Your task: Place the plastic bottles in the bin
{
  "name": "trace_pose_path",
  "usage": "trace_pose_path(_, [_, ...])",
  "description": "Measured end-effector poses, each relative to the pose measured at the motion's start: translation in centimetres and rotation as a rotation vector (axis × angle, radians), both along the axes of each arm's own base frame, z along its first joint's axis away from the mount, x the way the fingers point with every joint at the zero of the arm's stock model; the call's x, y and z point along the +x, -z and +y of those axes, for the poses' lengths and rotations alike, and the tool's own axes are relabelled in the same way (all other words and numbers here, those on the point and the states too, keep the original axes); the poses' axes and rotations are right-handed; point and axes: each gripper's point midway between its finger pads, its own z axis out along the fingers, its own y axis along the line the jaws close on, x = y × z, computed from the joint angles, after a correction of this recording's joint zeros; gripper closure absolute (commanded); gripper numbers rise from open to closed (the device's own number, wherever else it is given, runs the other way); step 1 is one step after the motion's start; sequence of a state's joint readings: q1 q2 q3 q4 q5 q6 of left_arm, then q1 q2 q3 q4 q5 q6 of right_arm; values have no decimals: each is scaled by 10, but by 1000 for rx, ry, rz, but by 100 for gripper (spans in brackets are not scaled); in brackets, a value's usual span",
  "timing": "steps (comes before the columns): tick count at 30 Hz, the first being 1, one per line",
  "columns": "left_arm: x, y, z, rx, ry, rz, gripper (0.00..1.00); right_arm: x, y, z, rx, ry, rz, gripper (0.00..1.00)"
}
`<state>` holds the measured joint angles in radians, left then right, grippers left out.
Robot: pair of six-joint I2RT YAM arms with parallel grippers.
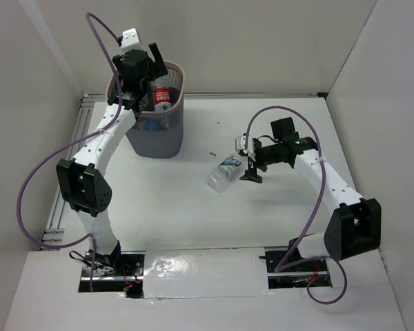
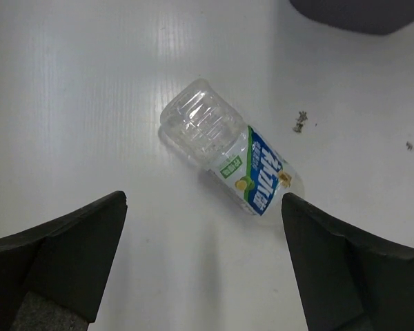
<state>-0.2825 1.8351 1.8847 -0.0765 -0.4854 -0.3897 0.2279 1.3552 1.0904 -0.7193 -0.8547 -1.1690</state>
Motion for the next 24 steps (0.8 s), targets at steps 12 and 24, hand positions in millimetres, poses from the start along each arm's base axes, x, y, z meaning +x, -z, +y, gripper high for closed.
trace_pose_path(12, [-125, -75, -40, -18, 303, -117, 0, 27, 88, 26, -251, -276, -129, 0])
trace_pose_path(24, [-343, 122, -48, -103, 600, 194, 1, 69, 142, 40, -477, -355, -247, 6])
